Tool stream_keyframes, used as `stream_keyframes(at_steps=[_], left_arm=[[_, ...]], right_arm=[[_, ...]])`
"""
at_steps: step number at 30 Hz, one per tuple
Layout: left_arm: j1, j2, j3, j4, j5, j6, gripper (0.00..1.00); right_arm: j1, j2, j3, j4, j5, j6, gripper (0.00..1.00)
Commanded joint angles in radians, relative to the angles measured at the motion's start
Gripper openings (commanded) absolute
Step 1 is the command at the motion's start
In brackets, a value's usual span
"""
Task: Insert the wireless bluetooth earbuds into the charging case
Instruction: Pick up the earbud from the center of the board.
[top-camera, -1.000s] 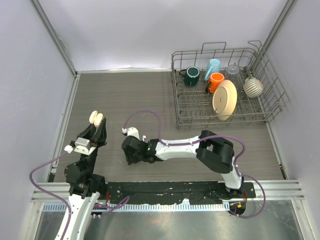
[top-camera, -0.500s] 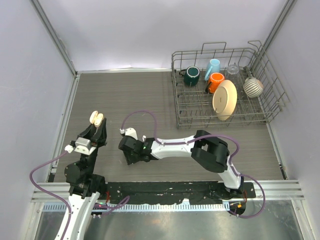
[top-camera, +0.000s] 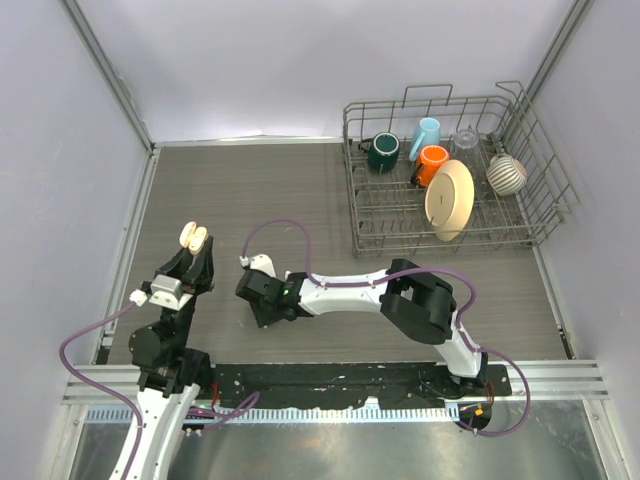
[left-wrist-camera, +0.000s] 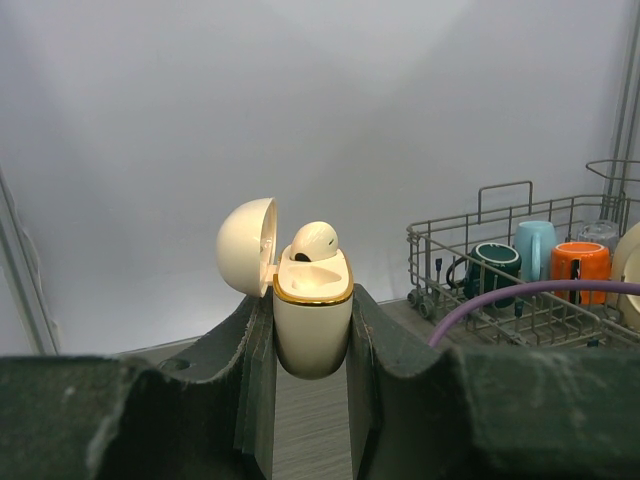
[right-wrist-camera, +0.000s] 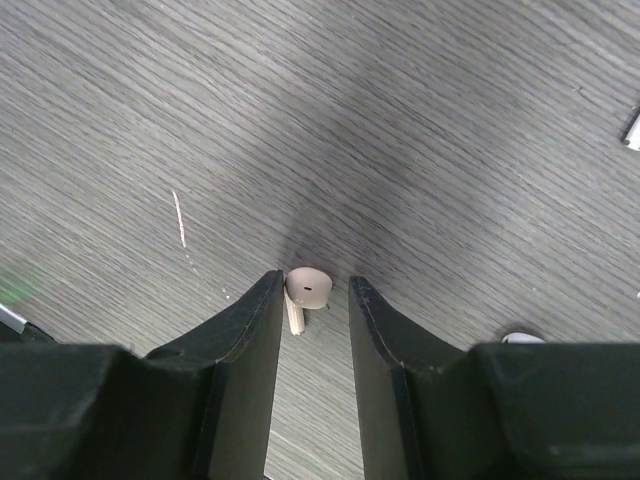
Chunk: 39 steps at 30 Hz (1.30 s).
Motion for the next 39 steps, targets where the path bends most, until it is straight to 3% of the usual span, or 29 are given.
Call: stream_keyframes(at_steps=[1,21,31,39], left_arm=[[0.004,-0.032,0.028,0.02,0.014,0.007,0.0],[0.002,-0.034,0.034,0.003,0.015,0.007,0.0],[0.002,-0.035,0.033,0.0,0.014,0.006,0.0],[0.002,-0.027,0.031,0.005,0.023,-0.001,0.0]], right_arm=[[-0.002,0.007,0.04,-0.02,0.014,-0.004,0.38],[-0.008,0.021,0.052,-0.022,-0.018,-0.01,0.32],[-0.011,-0.027,0.018,0.0,0.014,-0.027,0.05],[-0.052,-0.226,-0.112,0.087,0.226,-0.004,0.01]])
